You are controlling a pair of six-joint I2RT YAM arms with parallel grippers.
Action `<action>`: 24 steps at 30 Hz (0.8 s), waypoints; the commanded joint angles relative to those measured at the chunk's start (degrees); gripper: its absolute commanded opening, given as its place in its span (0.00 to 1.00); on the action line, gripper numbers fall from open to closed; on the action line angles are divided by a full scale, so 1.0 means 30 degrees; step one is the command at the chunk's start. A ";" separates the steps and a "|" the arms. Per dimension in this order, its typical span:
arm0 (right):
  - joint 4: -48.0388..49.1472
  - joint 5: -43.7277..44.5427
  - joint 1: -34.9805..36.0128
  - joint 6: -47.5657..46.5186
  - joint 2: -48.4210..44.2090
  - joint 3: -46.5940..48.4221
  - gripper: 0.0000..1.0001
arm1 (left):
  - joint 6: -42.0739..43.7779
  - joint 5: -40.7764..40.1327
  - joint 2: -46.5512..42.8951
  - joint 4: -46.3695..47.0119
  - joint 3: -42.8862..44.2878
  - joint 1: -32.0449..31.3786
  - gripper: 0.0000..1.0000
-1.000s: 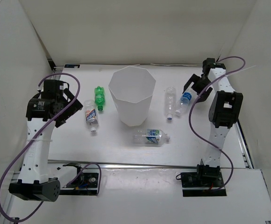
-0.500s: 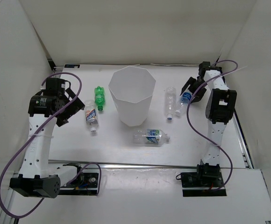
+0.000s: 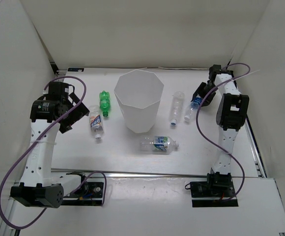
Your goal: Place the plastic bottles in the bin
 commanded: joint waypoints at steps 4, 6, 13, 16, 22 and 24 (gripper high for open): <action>-0.2223 0.2948 0.0042 -0.0090 -0.3438 0.1024 0.35 | 0.0239 -0.0406 0.0186 -0.1408 0.0106 0.0093 0.99; -0.3130 0.3477 0.0042 -0.0528 -0.4256 0.1905 0.33 | 0.0239 -0.0638 0.0186 -0.1408 0.0338 0.0093 0.99; -0.1966 0.0027 -0.0134 -0.0328 -0.8505 0.2847 0.31 | 0.0444 -0.1022 0.0186 -0.1232 0.0721 0.0093 0.99; -0.0824 -0.1497 -0.0134 0.1194 -1.0409 0.2672 0.31 | 0.0444 -0.0644 0.0186 -0.1027 0.0721 -0.0112 0.99; 0.3534 -0.7235 0.0597 0.3452 -1.2289 0.1412 0.33 | 0.0444 -0.0551 -0.0224 -0.0851 0.0340 -0.0522 0.99; 0.4303 -0.9427 0.1416 0.3865 -1.2057 0.2287 0.33 | 0.0444 -0.0553 -0.0661 -0.0851 0.0164 -0.0522 0.99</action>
